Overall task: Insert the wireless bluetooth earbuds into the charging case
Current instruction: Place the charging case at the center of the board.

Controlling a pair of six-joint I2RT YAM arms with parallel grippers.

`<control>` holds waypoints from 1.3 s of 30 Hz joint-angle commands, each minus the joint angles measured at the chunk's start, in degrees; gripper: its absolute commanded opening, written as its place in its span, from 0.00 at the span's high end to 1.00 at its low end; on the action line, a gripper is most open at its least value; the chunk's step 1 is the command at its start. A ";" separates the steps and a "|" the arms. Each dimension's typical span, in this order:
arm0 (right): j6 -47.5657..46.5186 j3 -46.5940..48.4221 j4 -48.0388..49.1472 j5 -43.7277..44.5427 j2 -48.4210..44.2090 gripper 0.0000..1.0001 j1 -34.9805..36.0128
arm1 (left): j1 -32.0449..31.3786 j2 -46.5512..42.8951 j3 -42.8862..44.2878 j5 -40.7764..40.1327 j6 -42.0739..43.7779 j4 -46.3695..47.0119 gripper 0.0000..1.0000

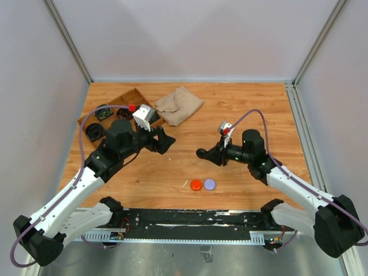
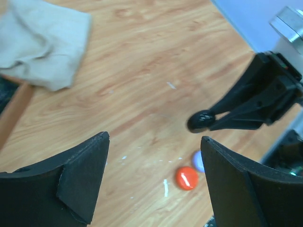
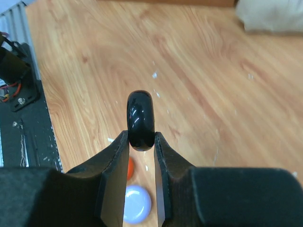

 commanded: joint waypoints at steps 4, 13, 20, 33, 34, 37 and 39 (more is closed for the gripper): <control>3.40 0.36 -21.63 10.31 -4.23 0.99 -1.60 | 0.36 -7.64 -0.92 -24.36 7.57 -6.43 0.11; 6.44 -0.42 -38.48 14.83 -6.12 0.99 -5.46 | 1.52 -16.52 -9.00 -33.44 7.22 -1.59 0.01; 10.81 -2.86 -39.75 12.50 -3.35 0.99 -5.72 | 4.75 -17.70 -9.35 -29.89 5.00 -1.00 0.01; 15.84 -6.67 -32.61 5.15 1.72 0.66 -5.72 | 9.41 -19.10 -10.31 -27.14 3.94 -0.07 0.01; 15.66 -6.44 -33.04 6.02 1.52 0.59 -5.71 | 9.41 -19.22 -10.40 -27.43 3.85 -0.07 0.01; 14.97 -5.58 -35.35 9.98 0.04 0.45 -5.87 | 9.36 -19.68 -10.68 -27.87 3.62 0.26 0.01; 14.42 -5.02 -37.15 12.36 -1.15 0.39 -5.94 | 9.41 -19.54 -10.65 -27.96 3.38 0.36 0.01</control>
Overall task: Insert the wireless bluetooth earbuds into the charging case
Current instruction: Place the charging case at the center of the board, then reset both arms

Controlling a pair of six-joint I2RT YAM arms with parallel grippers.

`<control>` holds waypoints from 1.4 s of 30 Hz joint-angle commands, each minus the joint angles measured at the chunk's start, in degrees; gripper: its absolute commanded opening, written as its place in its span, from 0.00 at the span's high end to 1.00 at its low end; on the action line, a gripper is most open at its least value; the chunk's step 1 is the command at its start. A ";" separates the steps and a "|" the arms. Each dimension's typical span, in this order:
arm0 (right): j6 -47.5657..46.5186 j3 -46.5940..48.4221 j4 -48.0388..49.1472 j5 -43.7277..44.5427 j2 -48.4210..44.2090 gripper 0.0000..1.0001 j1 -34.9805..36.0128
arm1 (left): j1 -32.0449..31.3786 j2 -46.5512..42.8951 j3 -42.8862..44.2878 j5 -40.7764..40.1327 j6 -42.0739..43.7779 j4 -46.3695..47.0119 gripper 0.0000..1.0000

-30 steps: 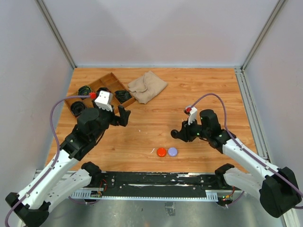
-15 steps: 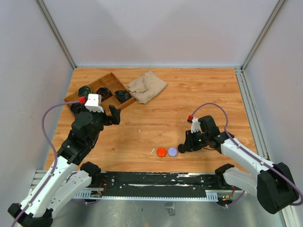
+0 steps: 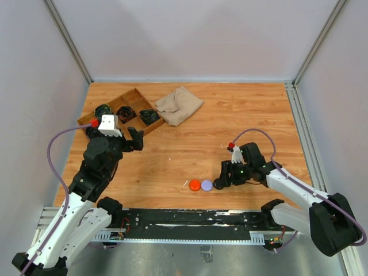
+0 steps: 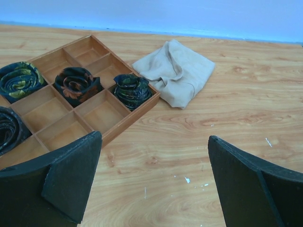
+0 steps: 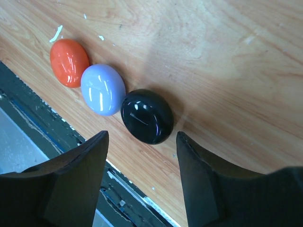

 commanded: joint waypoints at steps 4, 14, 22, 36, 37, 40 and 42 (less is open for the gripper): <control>-1.42 2.10 -6.73 8.57 -4.31 0.29 -1.60 | 0.56 -0.04 -0.63 -0.57 -1.18 2.07 0.01; -1.46 14.31 -20.15 29.52 -6.05 0.01 -1.94 | 4.66 2.29 0.08 0.72 -5.27 0.88 0.01; -5.00 24.59 -28.05 39.39 -8.60 0.01 -1.83 | 9.00 3.67 1.47 6.58 -8.08 0.68 0.01; -16.46 26.65 -22.59 56.08 -32.16 0.01 -1.88 | 9.00 -16.23 -6.38 9.07 -2.60 9.01 0.01; -16.93 26.07 -22.10 57.81 -33.01 0.01 -1.87 | 9.00 -16.87 -7.02 8.86 -2.82 9.35 0.01; -18.04 24.75 -21.27 60.48 -34.73 0.01 -1.89 | 9.00 -17.77 -8.12 8.11 -4.01 9.93 0.01; -18.36 24.16 -20.98 61.37 -34.98 0.01 -1.92 | 9.00 -17.41 -8.09 7.80 -4.34 9.50 0.01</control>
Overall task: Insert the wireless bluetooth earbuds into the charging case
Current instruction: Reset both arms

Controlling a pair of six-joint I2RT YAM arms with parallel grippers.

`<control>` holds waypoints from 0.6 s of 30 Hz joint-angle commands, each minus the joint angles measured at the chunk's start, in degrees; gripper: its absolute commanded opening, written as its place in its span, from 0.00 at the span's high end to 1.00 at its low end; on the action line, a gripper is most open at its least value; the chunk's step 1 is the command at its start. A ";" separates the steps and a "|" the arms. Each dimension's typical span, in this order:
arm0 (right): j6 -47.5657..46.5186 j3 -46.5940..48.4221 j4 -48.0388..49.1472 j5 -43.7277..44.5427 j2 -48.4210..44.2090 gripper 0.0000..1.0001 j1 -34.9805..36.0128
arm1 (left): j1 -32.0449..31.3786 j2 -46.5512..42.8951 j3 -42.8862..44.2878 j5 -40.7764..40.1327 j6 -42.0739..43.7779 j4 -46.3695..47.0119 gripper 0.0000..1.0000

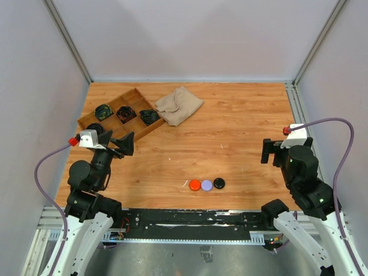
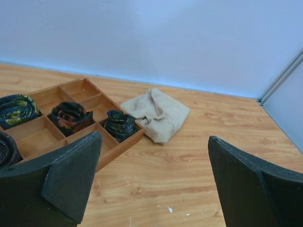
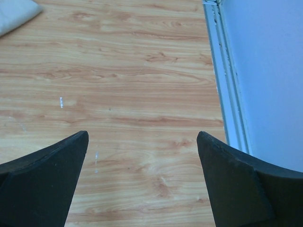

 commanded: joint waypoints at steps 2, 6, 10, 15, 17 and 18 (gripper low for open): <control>-3.14 -2.48 2.62 5.57 -0.64 0.01 -0.67 | 0.38 0.30 -0.42 -1.17 -0.54 1.72 0.01; -3.14 -3.53 3.14 5.30 -0.60 0.02 -0.67 | 0.34 1.07 -0.31 -0.16 -0.84 0.63 0.01; -3.54 -3.81 3.72 5.22 -1.14 0.01 -0.67 | 0.34 1.09 -0.42 -0.01 -0.60 0.50 0.01; -3.69 -4.13 3.76 5.67 -1.76 0.01 -0.67 | 0.34 1.17 -0.57 0.46 -0.60 0.50 0.01; -3.67 -4.21 3.75 6.15 -1.68 0.01 -0.67 | 0.38 1.27 -0.62 0.50 -0.60 0.46 0.01; -3.72 -4.19 3.75 6.19 -1.64 0.01 -0.67 | 0.35 1.29 -0.62 0.48 -0.60 0.47 0.01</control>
